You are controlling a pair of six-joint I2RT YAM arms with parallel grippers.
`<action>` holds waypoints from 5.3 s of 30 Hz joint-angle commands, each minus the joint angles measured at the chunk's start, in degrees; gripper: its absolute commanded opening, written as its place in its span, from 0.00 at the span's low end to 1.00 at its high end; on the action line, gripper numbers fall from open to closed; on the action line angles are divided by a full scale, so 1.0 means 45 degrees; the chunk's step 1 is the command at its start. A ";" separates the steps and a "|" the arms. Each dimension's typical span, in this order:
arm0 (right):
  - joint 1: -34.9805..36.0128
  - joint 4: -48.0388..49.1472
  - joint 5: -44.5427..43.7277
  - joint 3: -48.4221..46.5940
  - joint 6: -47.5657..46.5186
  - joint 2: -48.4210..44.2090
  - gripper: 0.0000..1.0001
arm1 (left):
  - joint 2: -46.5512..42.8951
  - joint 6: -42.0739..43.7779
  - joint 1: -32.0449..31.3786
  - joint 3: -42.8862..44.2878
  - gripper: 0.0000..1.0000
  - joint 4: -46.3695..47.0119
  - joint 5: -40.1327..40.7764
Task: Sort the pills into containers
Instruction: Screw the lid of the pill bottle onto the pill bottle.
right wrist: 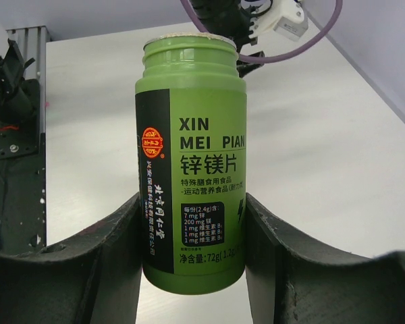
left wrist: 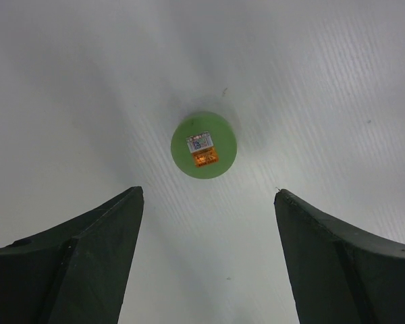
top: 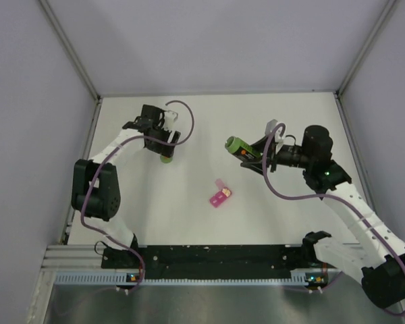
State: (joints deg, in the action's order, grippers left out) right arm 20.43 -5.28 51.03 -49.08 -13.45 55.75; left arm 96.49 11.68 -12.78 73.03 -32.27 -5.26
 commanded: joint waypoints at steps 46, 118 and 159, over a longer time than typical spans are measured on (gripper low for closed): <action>-0.0066 0.0958 0.0185 0.0496 -0.0155 -0.0279 0.00 | 0.4242 -0.0292 0.0085 0.3106 0.61 -0.1871 0.0348; 0.0871 -0.0507 0.0731 -0.1301 -0.0741 0.1479 0.00 | -0.1618 -0.2283 -0.3215 0.5391 0.00 -0.1383 -1.2210; 0.1008 -0.0468 0.0595 -0.1261 -0.0721 0.1382 0.00 | -0.1579 -0.1131 -0.3743 0.5079 0.00 -0.2399 -1.1957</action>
State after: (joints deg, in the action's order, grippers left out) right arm 24.10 -9.45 52.62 -52.21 -16.08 62.54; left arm 89.41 5.74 -28.95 95.15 -43.99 -58.39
